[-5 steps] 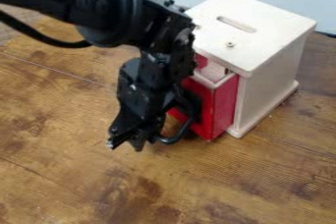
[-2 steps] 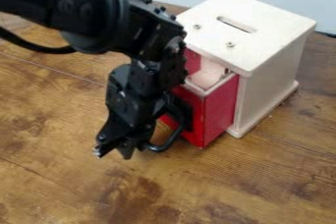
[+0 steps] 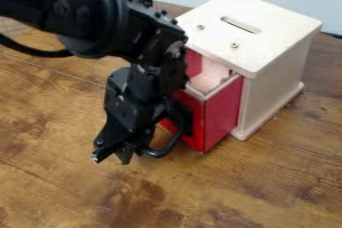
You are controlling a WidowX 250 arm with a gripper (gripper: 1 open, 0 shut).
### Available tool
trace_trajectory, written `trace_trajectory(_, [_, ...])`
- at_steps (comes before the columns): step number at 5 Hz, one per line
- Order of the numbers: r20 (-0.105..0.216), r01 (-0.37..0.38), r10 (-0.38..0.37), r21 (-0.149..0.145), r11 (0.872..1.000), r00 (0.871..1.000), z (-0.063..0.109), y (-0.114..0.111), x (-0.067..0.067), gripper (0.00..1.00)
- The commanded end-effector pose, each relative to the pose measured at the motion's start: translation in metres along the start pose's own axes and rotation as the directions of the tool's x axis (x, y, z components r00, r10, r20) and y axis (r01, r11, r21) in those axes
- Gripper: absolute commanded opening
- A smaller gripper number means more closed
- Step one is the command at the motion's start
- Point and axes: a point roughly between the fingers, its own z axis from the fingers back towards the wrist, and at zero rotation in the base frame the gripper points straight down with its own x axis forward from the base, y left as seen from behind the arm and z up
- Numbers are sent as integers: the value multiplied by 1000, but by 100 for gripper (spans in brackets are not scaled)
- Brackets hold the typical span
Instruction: Open the drawer
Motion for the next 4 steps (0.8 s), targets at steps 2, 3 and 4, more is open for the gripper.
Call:
trace_trajectory(2, [34, -126, 128, -54, 991, 991, 21, 3, 19, 0])
trace_trajectory(3, [40, -129, 132, -52, 990, 991, 20, 5, 19, 0])
trace_trajectory(4, [45, -133, 135, -50, 990, 990, 20, 6, 19, 0])
